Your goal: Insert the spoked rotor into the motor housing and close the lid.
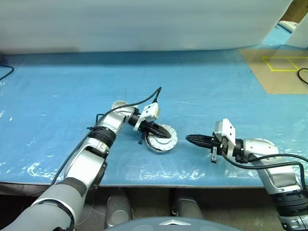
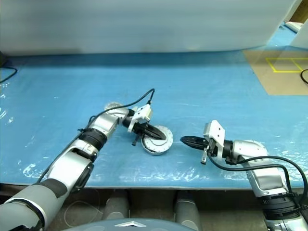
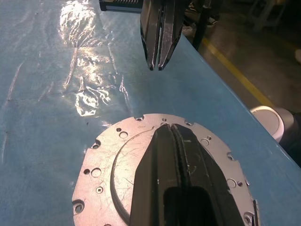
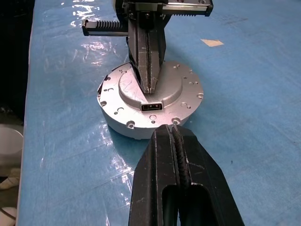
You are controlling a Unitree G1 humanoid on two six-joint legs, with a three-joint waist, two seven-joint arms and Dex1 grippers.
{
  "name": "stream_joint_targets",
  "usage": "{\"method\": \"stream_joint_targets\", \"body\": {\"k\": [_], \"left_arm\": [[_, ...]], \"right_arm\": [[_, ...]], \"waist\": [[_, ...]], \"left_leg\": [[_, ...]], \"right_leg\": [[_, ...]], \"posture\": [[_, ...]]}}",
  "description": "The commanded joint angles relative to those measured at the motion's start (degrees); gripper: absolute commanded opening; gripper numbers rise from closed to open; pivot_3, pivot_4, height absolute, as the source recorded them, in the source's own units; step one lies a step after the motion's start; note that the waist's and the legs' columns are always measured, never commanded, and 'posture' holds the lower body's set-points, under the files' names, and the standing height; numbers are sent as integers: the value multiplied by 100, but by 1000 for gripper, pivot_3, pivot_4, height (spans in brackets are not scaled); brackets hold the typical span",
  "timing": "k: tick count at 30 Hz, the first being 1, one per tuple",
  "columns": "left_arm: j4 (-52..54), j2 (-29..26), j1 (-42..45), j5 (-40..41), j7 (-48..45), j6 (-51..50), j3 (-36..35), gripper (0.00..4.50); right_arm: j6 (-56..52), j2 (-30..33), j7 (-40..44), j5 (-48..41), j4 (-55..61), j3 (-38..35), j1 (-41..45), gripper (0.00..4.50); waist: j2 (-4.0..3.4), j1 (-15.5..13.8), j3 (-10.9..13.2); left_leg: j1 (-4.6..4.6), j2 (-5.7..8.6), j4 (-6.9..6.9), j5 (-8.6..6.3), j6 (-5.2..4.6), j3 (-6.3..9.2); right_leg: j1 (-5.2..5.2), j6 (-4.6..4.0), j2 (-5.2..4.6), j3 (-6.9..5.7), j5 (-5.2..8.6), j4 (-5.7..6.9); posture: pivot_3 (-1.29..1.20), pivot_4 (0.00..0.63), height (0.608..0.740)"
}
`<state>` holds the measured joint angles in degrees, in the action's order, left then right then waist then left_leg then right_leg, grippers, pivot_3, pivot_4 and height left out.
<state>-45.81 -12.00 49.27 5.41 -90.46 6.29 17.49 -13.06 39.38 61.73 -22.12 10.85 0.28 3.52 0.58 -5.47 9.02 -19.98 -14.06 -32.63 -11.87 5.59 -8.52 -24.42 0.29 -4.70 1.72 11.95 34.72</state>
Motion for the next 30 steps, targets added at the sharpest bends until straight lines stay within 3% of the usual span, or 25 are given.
{"method": "stream_joint_targets", "body": {"k": [1,9,30], "left_arm": [[-100,-147,-251,-188,148,51,52,32],[451,-90,-579,477,591,161,-687,32],[2955,-735,-2135,1172,1559,-811,-1128,32]], "right_arm": [[118,-61,0,-13,39,12,132,0],[103,-201,-65,-46,118,26,224,0],[-67,-603,-216,14,98,478,713,0]], "waist": [[-1,0,-1],[-1,-3,0],[-1,26,0]], "left_leg": [[1,0,0,0,0,0],[-6,5,5,0,-1,0],[-25,4,25,1,1,-5]], "right_leg": [[1,0,-1,0,0,0],[1,0,-5,-3,0,-8],[-53,1,-2,-3,0,-9]], "posture": [[0,150,740],[0,150,740],[0,150,740]]}}
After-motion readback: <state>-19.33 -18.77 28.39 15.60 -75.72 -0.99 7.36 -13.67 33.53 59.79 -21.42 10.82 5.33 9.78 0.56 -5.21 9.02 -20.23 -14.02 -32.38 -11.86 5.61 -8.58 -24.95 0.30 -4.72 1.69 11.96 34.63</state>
